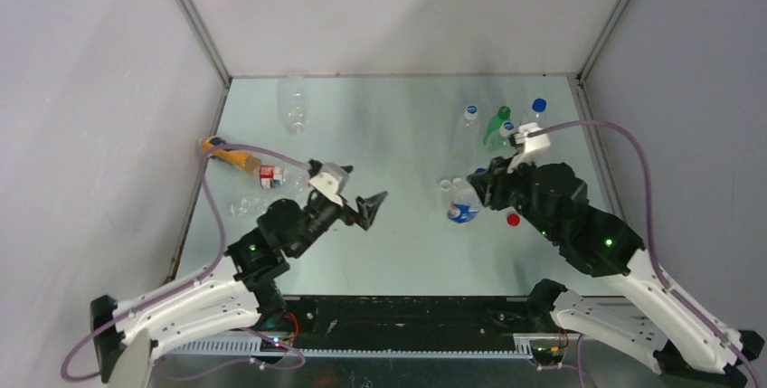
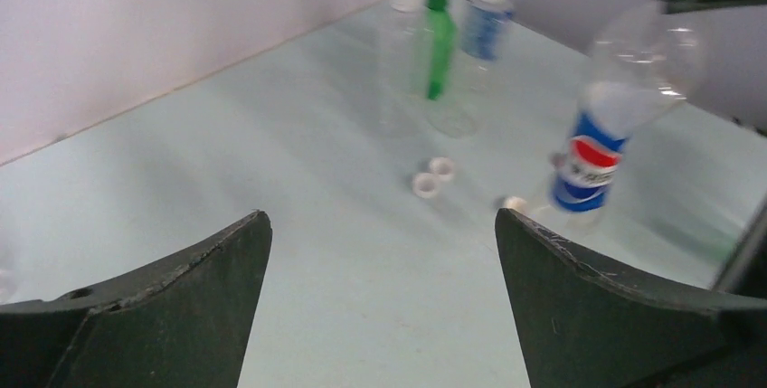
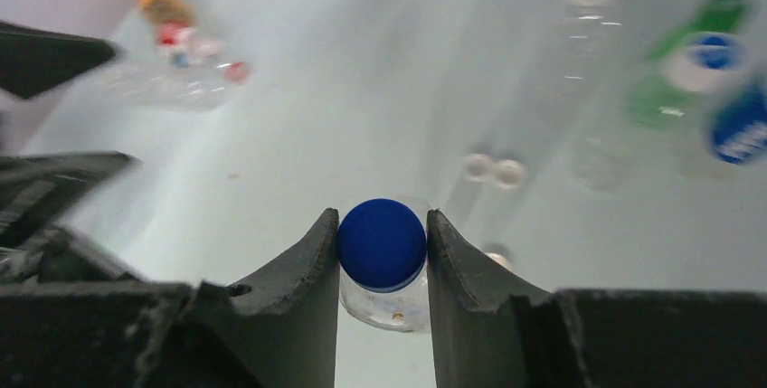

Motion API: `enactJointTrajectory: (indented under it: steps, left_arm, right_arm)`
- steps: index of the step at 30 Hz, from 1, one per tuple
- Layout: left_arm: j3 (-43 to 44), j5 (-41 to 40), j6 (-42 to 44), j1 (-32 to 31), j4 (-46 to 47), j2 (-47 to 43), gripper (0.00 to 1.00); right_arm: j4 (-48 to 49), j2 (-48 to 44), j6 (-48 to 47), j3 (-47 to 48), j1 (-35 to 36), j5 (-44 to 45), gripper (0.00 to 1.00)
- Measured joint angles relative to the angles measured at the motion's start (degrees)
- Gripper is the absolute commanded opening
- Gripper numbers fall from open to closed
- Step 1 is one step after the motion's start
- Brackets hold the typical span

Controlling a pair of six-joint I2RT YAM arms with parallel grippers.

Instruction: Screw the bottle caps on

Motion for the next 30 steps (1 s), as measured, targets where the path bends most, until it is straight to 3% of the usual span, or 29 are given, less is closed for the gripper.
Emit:
enactJointTrajectory:
  steps: [6,11,18,30]
  left_arm:
    - [0.28,-0.17,-1.81,11.08,-9.05,-7.74,1.00]
    - [2.23,-1.03,-0.90,17.55,-16.24,-10.27,1.00]
    - [1.55,-3.69,2.75,19.52,-16.13,-10.56,1.00]
    - [-3.45,-4.76,4.98,19.52,-13.66,-12.72,1.00]
  right_arm:
    - [-7.61,-3.34,-3.98,2.12,-10.64,9.97,0.00]
    - [-5.79,-4.66,-7.89,1.38,-23.43,14.08,0.00]
    - [6.93,-2.93,-9.35,-7.41,-41.64,6.32,0.00]
    - [23.89,6.58,-11.30,-15.10,-48.43,-5.90,0.00]
